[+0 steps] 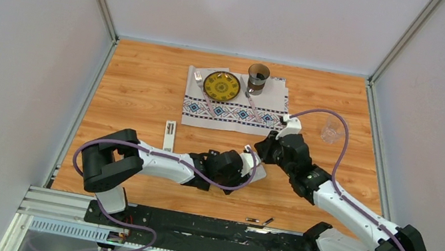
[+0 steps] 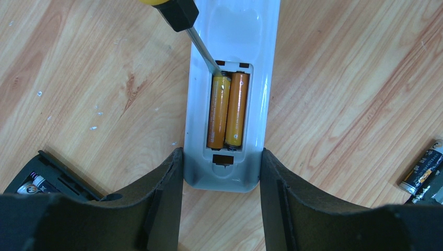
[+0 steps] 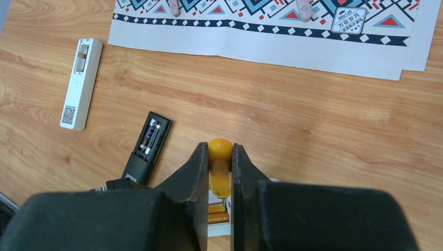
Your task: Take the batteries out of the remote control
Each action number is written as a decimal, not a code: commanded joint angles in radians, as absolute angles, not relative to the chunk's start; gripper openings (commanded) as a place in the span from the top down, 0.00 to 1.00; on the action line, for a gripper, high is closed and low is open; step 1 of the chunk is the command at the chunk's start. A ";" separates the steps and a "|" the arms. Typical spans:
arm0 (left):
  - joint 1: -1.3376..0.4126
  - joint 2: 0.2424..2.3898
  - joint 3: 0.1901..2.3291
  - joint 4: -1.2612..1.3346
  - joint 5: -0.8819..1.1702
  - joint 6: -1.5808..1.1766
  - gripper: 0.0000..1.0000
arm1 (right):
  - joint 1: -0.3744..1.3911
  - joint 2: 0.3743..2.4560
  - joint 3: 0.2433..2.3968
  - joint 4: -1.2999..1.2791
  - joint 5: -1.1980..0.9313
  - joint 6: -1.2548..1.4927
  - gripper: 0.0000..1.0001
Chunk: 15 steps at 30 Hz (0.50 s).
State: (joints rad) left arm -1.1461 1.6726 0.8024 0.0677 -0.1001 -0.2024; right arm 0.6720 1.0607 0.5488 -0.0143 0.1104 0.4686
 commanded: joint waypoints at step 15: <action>-1.150 1.677 0.804 0.021 -0.115 -0.244 1.00 | 0.598 1.054 0.554 -0.034 -0.159 0.641 1.00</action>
